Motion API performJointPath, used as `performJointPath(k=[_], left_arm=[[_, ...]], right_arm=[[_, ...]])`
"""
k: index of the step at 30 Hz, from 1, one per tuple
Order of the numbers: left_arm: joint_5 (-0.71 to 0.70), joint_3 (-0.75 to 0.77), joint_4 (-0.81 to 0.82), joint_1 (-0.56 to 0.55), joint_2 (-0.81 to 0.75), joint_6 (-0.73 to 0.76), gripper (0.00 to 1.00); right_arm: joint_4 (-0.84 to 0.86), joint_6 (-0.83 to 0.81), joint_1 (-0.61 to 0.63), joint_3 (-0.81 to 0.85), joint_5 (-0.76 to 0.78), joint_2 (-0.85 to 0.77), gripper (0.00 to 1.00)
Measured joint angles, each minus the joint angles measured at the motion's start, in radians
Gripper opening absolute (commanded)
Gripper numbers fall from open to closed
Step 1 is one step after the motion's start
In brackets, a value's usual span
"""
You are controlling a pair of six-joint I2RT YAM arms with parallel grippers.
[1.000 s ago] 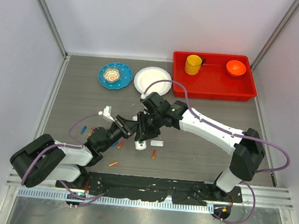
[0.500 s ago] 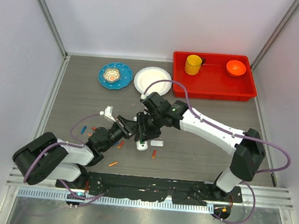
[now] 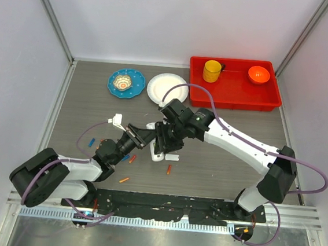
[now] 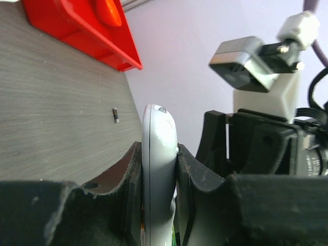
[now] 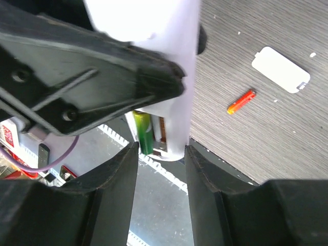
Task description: Load the batteries into the remote control
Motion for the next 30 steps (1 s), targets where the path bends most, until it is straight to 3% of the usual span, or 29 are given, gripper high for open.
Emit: performJointPath(k=[18, 25, 27, 28, 30], left_arm=[[-0.001, 0.031, 0.032, 0.0, 0.079, -0.015, 0.0], [0.039, 0.034, 0.031, 0.0, 0.127, -0.072, 0.0], [0.07, 0.044, 0.031, 0.0, 0.138, -0.097, 0.0], [0.085, 0.051, 0.031, 0.0, 0.142, -0.108, 0.0], [0.117, 0.07, 0.031, 0.0, 0.15, -0.135, 0.0]], right_arm=[[-0.021, -0.027, -0.005, 0.03, -0.011, -0.092, 0.49], [0.108, -0.09, -0.004, -0.084, 0.132, -0.235, 0.49], [0.214, -0.13, -0.005, -0.22, 0.189, -0.359, 0.54], [0.245, -0.14, -0.005, -0.273, 0.203, -0.405, 0.72], [0.323, -0.163, -0.006, -0.389, 0.219, -0.506, 0.81]])
